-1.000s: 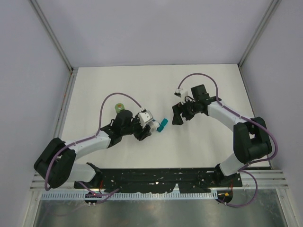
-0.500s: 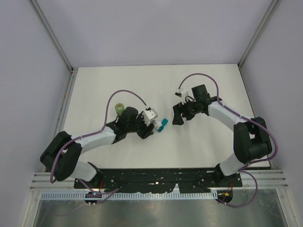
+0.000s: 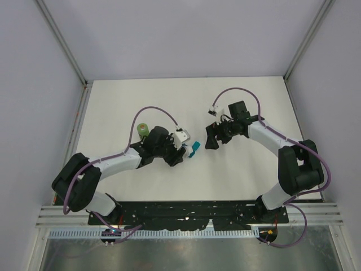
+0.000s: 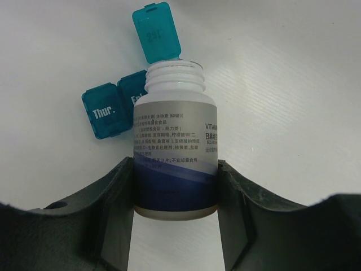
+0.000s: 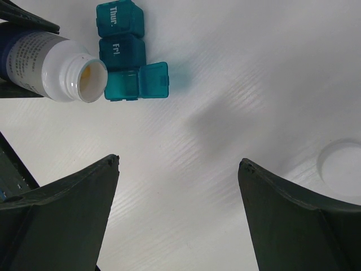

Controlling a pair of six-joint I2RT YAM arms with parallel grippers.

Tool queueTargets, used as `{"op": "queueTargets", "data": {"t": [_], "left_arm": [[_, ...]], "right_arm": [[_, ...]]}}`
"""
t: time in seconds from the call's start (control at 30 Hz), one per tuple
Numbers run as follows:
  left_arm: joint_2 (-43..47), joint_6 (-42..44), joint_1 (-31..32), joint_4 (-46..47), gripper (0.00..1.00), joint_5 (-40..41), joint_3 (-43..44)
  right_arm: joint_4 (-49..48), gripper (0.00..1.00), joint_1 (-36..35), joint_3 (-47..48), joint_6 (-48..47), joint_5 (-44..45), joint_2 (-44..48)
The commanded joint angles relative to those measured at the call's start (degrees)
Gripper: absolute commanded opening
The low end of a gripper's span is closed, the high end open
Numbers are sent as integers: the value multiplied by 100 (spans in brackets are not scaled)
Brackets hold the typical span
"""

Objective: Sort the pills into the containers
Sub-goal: Pour the pill into the pill container.

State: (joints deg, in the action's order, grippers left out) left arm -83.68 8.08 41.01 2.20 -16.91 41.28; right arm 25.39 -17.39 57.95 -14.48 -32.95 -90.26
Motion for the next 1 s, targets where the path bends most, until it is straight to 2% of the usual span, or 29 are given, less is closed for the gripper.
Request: {"op": "queueTargets", "data": {"t": [0.0, 0.33, 0.97], "left_arm": [[-43, 10, 64, -202, 0, 91, 354], [-149, 36, 109, -808, 0, 135, 644], [-324, 54, 170, -1318, 0, 311, 1005]], "right_arm": [[-51, 90, 25, 6, -55, -142, 202], [-25, 90, 34, 5, -55, -177, 184], [-34, 90, 51, -3, -55, -229, 149]]}}
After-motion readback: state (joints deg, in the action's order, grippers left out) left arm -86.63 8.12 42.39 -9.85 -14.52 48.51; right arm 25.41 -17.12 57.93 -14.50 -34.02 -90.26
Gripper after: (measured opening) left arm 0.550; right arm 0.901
